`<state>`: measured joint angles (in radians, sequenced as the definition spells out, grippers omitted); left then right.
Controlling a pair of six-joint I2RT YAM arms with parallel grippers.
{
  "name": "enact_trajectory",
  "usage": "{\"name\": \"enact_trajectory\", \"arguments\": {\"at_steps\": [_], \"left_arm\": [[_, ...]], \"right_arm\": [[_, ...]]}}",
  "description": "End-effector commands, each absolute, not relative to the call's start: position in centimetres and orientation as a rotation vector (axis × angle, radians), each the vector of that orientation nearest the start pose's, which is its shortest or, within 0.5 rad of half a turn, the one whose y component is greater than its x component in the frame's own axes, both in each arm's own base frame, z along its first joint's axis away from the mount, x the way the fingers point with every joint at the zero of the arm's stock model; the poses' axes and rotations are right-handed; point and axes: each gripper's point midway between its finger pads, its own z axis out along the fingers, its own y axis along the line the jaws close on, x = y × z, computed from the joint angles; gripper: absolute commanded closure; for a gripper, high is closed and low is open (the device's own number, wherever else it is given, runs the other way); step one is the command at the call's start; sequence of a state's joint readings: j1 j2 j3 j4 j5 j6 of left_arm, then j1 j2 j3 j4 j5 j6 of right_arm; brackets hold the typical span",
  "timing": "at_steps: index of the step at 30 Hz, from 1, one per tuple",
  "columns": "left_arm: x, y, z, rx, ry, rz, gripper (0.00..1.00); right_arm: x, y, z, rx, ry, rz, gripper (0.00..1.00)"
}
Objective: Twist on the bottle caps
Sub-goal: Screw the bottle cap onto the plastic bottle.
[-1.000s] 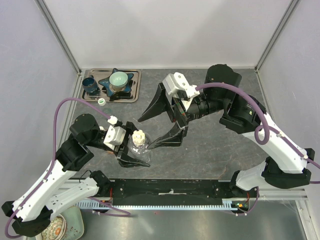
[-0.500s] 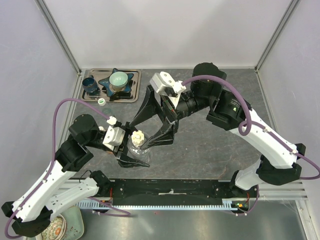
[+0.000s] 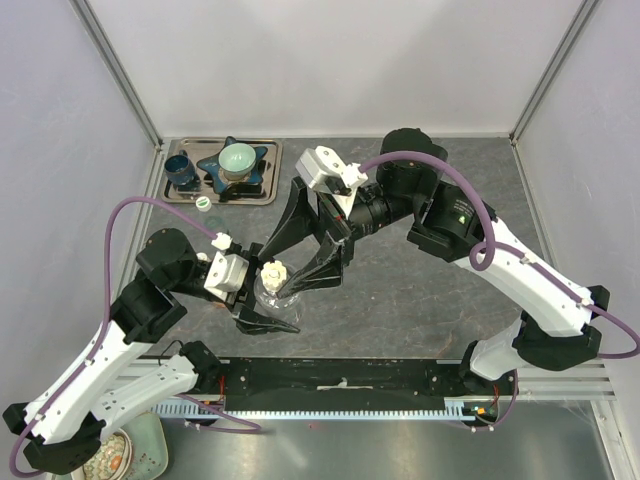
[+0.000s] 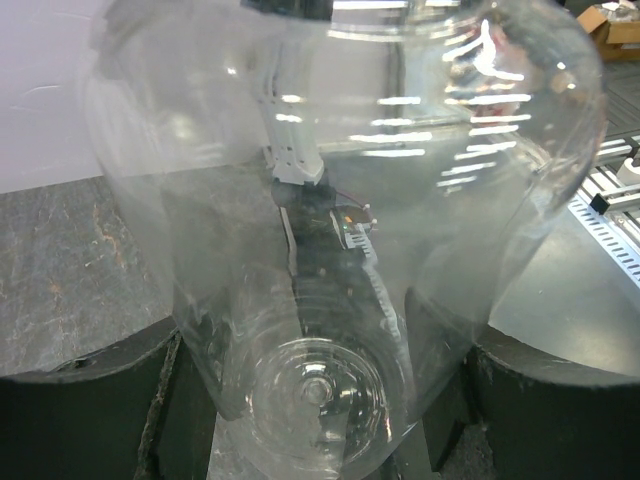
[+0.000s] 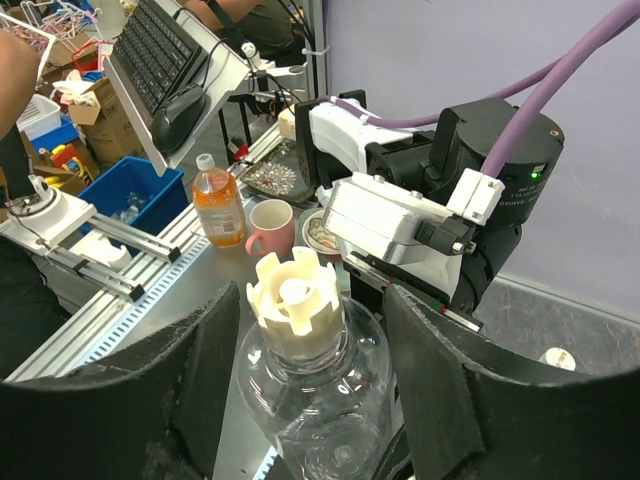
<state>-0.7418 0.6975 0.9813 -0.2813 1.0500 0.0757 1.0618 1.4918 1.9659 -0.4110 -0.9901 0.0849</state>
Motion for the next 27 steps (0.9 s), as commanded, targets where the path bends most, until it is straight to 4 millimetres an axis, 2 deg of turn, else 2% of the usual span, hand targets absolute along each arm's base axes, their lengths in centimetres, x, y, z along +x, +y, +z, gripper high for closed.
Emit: {"name": "enact_trajectory", "arguments": {"at_steps": [1, 7, 11, 21, 25, 27], "left_arm": [[4.4, -24.6, 38.0, 1.395, 0.974, -1.304, 0.98], [4.6, -24.6, 37.8, 1.39, 0.979, -1.297, 0.98], [4.6, -24.6, 38.0, 1.385, 0.978, -1.293, 0.98], [5.1, -24.5, 37.9, 1.367, 0.996, -1.266, 0.98], [6.4, -24.5, 37.5, 1.325, 1.046, -1.201, 0.98], [7.9, -24.6, 37.3, 1.276, 1.087, -1.134, 0.98]], "right_arm": [[4.4, 38.4, 52.0, -1.51, 0.893, 1.606, 0.35], [4.1, 38.3, 52.2, -1.509, 0.879, 1.622, 0.46], [4.3, 38.5, 51.7, -1.509, 0.896, 1.628, 0.56], [5.5, 38.8, 51.2, -1.476, 0.997, 1.667, 0.66], [6.8, 38.5, 51.8, -1.422, 1.05, 1.662, 0.7], [7.2, 38.3, 51.9, -1.403, 1.057, 1.634, 0.75]]}}
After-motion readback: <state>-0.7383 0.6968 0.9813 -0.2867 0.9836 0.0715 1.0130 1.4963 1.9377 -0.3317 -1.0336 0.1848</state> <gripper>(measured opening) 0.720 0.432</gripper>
